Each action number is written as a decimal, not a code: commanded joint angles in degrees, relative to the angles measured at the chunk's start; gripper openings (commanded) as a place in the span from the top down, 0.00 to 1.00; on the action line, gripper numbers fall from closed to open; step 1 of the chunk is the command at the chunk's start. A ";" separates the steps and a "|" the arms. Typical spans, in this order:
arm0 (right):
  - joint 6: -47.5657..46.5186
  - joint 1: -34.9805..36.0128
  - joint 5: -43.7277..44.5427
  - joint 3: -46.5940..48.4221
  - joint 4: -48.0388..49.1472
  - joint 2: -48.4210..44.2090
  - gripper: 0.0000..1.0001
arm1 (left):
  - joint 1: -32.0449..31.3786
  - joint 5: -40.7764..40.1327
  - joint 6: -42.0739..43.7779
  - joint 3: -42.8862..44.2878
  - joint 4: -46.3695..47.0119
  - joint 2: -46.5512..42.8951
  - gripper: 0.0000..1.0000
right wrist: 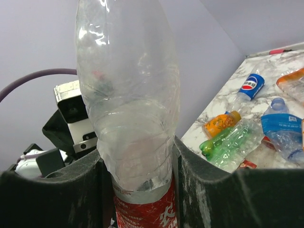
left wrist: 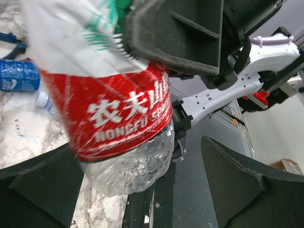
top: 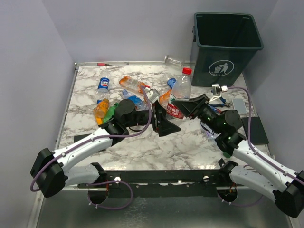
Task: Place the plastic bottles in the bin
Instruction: Place the plastic bottle in the trash bin, then pick up the plastic bottle at the center of the board.
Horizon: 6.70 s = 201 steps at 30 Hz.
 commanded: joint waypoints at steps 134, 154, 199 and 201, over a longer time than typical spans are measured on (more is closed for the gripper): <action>-9.06 -8.75 23.19 27.95 -45.10 18.64 0.00 | -3.64 -75.02 17.13 -1.61 -22.74 1.30 0.01; -4.22 -8.86 10.28 -8.55 -37.88 -3.00 0.00 | 8.42 -56.66 8.98 8.16 -33.82 26.59 0.07; -12.98 -8.89 -10.58 7.77 -30.04 -3.76 0.00 | 6.16 -25.71 21.53 0.48 -22.82 -5.61 0.64; -11.17 -8.84 -13.81 8.69 -26.62 -2.59 0.00 | 5.99 -18.78 22.84 -1.80 -17.31 -7.70 0.63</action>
